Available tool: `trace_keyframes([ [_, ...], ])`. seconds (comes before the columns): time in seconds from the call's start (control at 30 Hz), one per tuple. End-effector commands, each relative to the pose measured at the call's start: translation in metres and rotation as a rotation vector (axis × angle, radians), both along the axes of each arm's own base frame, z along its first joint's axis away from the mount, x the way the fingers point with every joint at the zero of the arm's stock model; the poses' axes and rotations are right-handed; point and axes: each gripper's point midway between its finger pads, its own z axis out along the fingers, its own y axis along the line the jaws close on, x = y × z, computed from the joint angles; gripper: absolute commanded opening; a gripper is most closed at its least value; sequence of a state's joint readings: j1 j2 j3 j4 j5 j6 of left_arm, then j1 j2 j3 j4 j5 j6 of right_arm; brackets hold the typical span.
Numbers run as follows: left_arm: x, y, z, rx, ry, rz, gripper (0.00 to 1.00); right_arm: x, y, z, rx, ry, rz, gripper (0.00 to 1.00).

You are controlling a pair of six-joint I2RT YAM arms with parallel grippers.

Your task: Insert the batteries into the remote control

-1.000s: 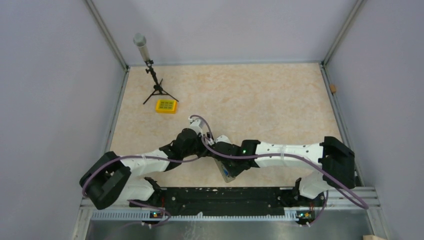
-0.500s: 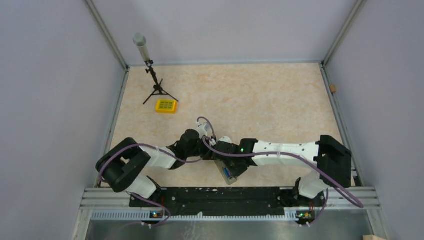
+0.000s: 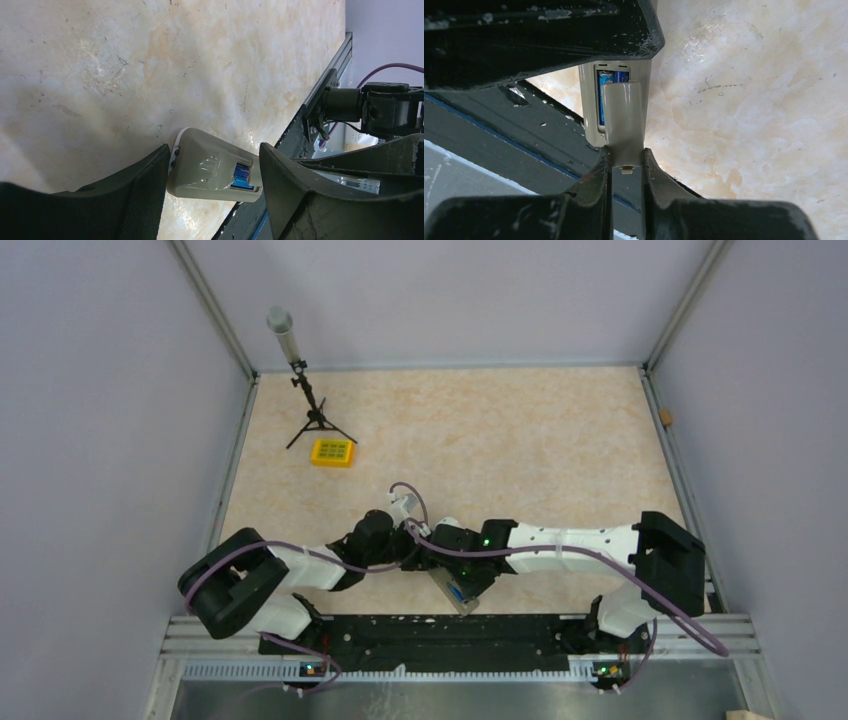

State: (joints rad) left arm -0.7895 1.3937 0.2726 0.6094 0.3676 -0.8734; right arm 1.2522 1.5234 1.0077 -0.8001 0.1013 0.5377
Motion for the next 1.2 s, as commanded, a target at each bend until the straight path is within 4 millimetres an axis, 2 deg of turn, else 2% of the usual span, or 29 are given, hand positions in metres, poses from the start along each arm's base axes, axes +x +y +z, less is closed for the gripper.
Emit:
trace_keyframes([
  [0.0, -0.008, 0.006, -0.010, 0.029, 0.026, 0.006, 0.68, 0.003, 0.010, 0.011, 0.050, -0.009, 0.017, 0.00],
  [0.67, -0.014, 0.019, -0.022, 0.038, 0.083, 0.087, 0.63, 0.000, 0.017, 0.002, 0.031, 0.000, -0.018, 0.00],
  [1.17, -0.013, 0.030, -0.025, 0.006, 0.111, 0.180, 0.65, -0.003, 0.023, -0.001, 0.021, 0.003, -0.022, 0.00],
])
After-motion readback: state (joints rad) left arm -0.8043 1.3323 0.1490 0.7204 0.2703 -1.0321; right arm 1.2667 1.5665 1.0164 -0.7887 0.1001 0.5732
